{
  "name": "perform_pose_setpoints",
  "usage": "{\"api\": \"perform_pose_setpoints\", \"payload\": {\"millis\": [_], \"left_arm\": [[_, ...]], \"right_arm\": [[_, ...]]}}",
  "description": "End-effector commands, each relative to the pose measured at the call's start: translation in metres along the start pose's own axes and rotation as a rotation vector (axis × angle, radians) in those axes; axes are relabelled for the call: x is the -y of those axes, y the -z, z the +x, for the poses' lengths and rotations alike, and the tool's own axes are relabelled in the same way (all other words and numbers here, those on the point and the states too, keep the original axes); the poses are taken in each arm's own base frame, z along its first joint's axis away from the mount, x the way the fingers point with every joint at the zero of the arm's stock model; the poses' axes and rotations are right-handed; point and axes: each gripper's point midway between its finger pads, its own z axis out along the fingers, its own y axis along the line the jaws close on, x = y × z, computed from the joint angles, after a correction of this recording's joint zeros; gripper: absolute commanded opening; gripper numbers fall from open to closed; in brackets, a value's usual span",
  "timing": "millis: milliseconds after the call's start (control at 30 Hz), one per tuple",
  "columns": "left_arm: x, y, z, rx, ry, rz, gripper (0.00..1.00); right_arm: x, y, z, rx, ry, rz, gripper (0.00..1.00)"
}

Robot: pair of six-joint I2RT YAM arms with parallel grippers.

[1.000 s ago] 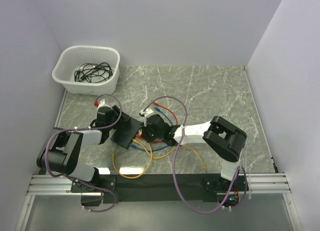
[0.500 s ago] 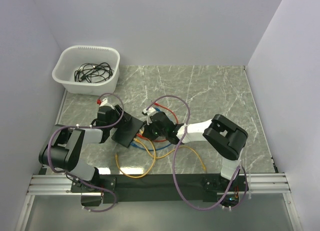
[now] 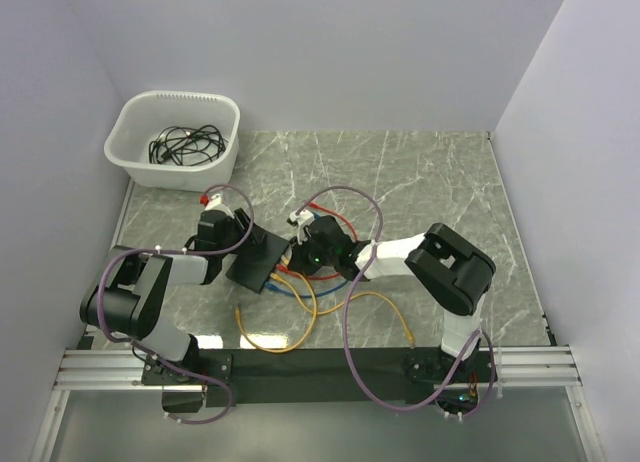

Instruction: Insert the plug into the switch port

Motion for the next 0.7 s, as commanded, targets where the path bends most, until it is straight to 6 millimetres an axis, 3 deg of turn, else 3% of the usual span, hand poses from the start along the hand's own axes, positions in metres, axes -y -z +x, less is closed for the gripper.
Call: {"api": "perform_pose_setpoints", "payload": {"millis": [0, 300, 667], "left_arm": [[0.02, 0.009, 0.054, -0.219, -0.007, 0.089, 0.57], [0.028, 0.002, 0.051, -0.223, -0.049, 0.104, 0.57], [0.037, -0.01, 0.04, -0.216, -0.086, 0.102, 0.56]], "right_arm": [[-0.033, 0.002, -0.103, 0.293, 0.135, -0.11, 0.0], [-0.027, 0.01, -0.119, 0.256, 0.231, -0.138, 0.0], [-0.025, 0.0, -0.124, 0.181, 0.292, -0.217, 0.0]]}}
